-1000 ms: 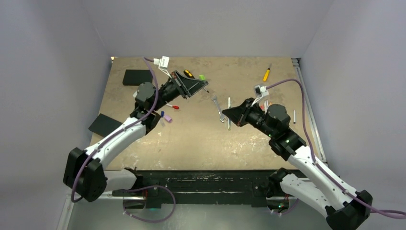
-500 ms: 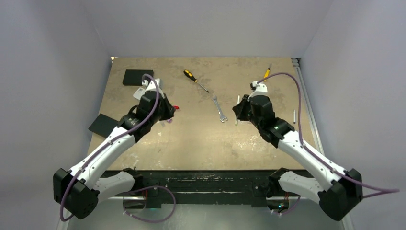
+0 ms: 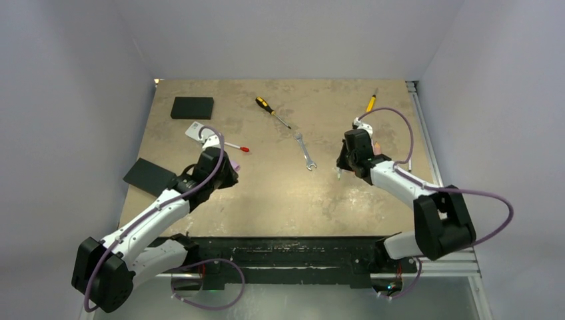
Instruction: Open the pen caps
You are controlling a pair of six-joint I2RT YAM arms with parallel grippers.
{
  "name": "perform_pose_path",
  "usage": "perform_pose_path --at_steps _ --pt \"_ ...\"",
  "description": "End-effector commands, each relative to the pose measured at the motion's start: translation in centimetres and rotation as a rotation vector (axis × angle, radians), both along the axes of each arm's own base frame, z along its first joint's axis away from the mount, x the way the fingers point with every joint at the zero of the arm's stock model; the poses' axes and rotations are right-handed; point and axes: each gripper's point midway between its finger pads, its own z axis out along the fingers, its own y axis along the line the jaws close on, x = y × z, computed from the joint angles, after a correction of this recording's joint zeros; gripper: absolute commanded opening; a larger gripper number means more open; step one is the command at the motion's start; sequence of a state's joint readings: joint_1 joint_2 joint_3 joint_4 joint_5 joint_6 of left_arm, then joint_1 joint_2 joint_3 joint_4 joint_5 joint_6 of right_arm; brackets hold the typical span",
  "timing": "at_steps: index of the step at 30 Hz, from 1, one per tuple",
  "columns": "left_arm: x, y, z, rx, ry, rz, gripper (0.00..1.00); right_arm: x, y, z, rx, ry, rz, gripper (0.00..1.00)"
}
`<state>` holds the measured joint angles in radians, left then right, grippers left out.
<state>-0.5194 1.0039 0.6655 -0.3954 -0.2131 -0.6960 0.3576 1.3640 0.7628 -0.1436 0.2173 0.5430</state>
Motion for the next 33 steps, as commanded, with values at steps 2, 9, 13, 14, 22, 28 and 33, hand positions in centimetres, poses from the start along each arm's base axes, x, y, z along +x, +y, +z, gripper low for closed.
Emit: perform_pose_path --at_steps 2,9,13,14,22,28,33 --pt "1.1 -0.3 0.3 -0.032 -0.049 0.031 0.00 1.8 0.6 -1.3 0.016 -0.001 -0.027 0.00" --pt "1.7 0.8 -0.9 0.038 -0.033 0.081 0.00 3.2 -1.4 -5.0 -0.076 0.092 -0.103 0.00" --pt "2.2 2.1 -2.0 0.118 -0.026 0.125 0.00 3.4 -2.0 -5.8 -0.103 0.112 -0.123 0.00" --pt "2.3 2.4 -2.3 0.141 -0.020 0.135 0.00 3.4 -2.2 -5.9 -0.109 0.117 -0.127 0.00" --pt "3.5 2.5 -4.3 0.211 0.044 0.157 0.13 3.1 -1.7 -5.0 -0.073 0.087 -0.088 0.35" --pt "4.2 2.4 -4.8 0.236 0.059 0.163 0.23 3.6 -0.7 -1.8 -0.016 0.012 -0.053 0.50" --pt "4.4 2.3 -4.3 0.252 0.065 0.152 0.37 3.9 -0.5 1.5 0.010 -0.066 -0.044 0.58"
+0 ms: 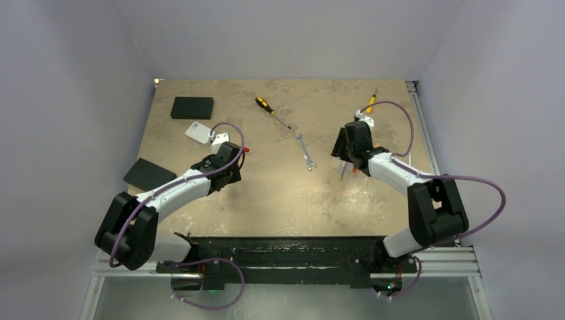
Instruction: Open the pen caps
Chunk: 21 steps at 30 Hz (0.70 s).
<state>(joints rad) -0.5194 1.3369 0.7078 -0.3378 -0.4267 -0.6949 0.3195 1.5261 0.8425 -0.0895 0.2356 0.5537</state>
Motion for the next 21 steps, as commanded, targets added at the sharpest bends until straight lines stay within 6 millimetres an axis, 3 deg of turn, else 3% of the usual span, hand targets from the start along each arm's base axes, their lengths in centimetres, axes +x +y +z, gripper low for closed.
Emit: perform_pose_path --at_steps 1,4,10,13,16,18,21 --pt "1.7 -0.3 2.3 0.006 -0.059 0.007 0.41 0.7 0.2 3.9 0.028 -0.102 0.020 0.60" --pt "1.7 0.0 3.0 0.022 -0.067 0.010 0.50 0.4 0.7 6.3 0.063 -0.166 0.045 0.68" --pt "2.0 0.0 6.2 -0.004 -0.157 0.007 0.62 -1.3 2.9 13.3 0.195 -0.394 0.160 0.98" --pt "2.6 -0.4 9.3 -0.039 -0.275 -0.018 0.63 -2.4 2.8 17.1 0.280 -0.505 0.125 0.99" --pt "3.5 0.7 12.3 -0.078 -0.450 0.076 0.88 -3.7 2.8 19.5 0.462 -0.613 0.057 0.99" --pt "3.9 1.4 13.5 -0.085 -0.547 0.105 0.93 -4.7 2.9 20.8 0.595 -0.692 0.035 0.99" --pt "4.3 3.1 14.6 -0.001 -0.632 0.150 0.96 -5.3 2.5 22.2 0.647 -0.806 0.039 0.99"
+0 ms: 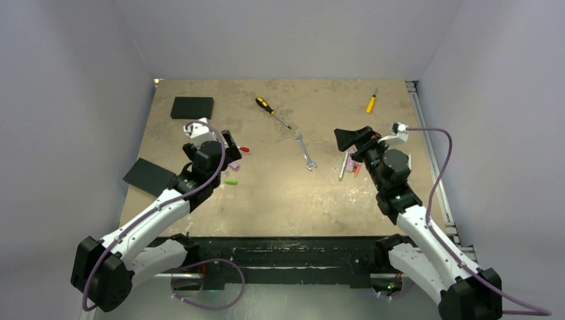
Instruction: Open the pen caps
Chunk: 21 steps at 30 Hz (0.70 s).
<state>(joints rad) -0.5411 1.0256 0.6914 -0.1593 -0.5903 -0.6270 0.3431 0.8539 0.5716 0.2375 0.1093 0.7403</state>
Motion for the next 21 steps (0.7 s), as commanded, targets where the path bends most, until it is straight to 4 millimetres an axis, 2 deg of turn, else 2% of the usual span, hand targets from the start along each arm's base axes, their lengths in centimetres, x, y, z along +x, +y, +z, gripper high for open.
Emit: perform_pose_path --at_steps 1,4,5,6,7,8,9,12,15,18,19,21 --pt "1.7 2.6 2.4 0.128 -0.163 0.113 0.91 -0.1 -0.3 3.2 0.163 -0.150 -0.030 0.99" --pt "1.8 4.8 -0.1 0.336 -0.126 0.160 0.73 1.2 -2.5 0.3 0.005 -0.058 -0.155 0.99" --pt "1.7 5.9 -0.5 0.397 -0.140 0.179 0.68 1.5 -3.7 -0.1 -0.054 -0.077 -0.211 0.99" --pt "1.4 7.1 -0.8 0.420 -0.179 0.202 0.67 1.5 -4.7 0.5 -0.117 -0.147 -0.250 0.99" --pt "1.3 7.9 -0.2 0.407 -0.244 0.216 0.80 1.2 -5.4 0.3 -0.187 -0.188 -0.269 0.99" --pt "1.8 8.8 0.2 0.376 -0.285 0.215 0.97 0.7 -6.0 1.6 -0.228 -0.294 -0.293 0.99" --pt "2.5 9.5 -0.3 0.375 -0.286 0.200 0.99 0.0 -6.5 2.4 -0.268 -0.375 -0.311 0.99" --pt "4.2 10.9 -2.4 0.411 -0.260 0.191 0.99 -0.7 -8.8 1.3 -0.357 -0.431 -0.429 0.99" --pt "5.6 10.8 -5.1 0.450 -0.231 0.142 0.99 0.7 -10.4 -1.4 -0.541 -0.324 -0.493 0.99" --pt "6.5 8.4 -8.5 0.511 -0.207 -0.063 0.99 1.2 -12.3 -4.3 -0.611 -0.241 -0.540 0.99" --pt "6.6 8.4 -8.3 0.514 -0.233 -0.059 0.99 1.1 -13.0 -5.1 -0.603 -0.220 -0.553 0.99" --pt "5.9 9.9 -8.4 0.479 -0.228 0.022 0.99 1.0 -14.0 -6.3 -0.597 -0.191 -0.576 0.99"
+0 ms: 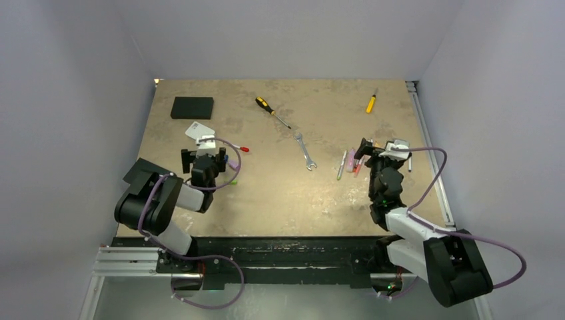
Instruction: Open the pen caps
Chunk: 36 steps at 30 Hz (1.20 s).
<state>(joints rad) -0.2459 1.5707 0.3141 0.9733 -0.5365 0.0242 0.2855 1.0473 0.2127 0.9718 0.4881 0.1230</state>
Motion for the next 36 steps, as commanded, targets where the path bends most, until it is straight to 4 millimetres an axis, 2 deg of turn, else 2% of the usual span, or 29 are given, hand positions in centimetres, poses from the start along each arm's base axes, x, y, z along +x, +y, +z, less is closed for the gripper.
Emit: perform_pose_path --at_steps 1,3,4,6,8,11,12,15,17,19,25,36 --pt "0.5 0.4 3.0 -0.045 -0.192 -0.036 0.99 -0.6 -3.7 -0.1 -0.039 -0.035 -0.141 0.99" --pt "-0.4 1.1 2.3 -0.074 -0.213 -0.026 0.99 -0.2 -4.0 -1.4 -0.034 -0.012 -0.147 0.99" --pt "-0.4 0.9 2.7 -0.066 -0.243 -0.045 0.99 0.0 -3.9 -1.6 -0.051 -0.015 -0.131 0.99" --pt "-0.3 0.2 2.7 -0.063 -0.235 -0.092 0.99 0.9 -2.7 -1.2 -0.093 -0.039 -0.064 0.99" --pt "0.1 0.5 2.6 -0.066 -0.229 -0.068 0.99 1.7 -1.7 -0.7 -0.152 -0.073 -0.005 0.99" --pt "0.3 1.4 2.3 -0.072 -0.210 0.003 0.99 3.0 -0.6 -1.6 -0.194 -0.069 0.050 0.99" --pt "0.4 1.5 2.3 -0.072 -0.213 0.008 0.99 3.0 -0.4 -1.3 -0.204 -0.100 0.058 0.99" --pt "0.3 1.9 2.4 -0.087 -0.222 0.043 0.99 2.1 -1.7 -1.8 -0.151 -0.124 0.008 0.99" --pt "0.3 2.4 2.3 -0.095 -0.226 0.077 0.99 1.8 -2.9 -1.3 -0.170 -0.156 -0.056 0.99" --pt "0.5 2.8 2.2 -0.103 -0.215 0.108 0.99 2.7 -2.0 -2.2 -0.153 -0.109 -0.015 0.99" --pt "0.9 3.2 1.9 -0.131 -0.204 0.098 0.99 4.2 -3.4 -3.2 -0.089 -0.047 -0.088 0.99" --pt "0.7 3.2 2.0 -0.130 -0.210 0.095 0.99 4.1 -3.6 -3.1 -0.088 -0.052 -0.093 0.99"
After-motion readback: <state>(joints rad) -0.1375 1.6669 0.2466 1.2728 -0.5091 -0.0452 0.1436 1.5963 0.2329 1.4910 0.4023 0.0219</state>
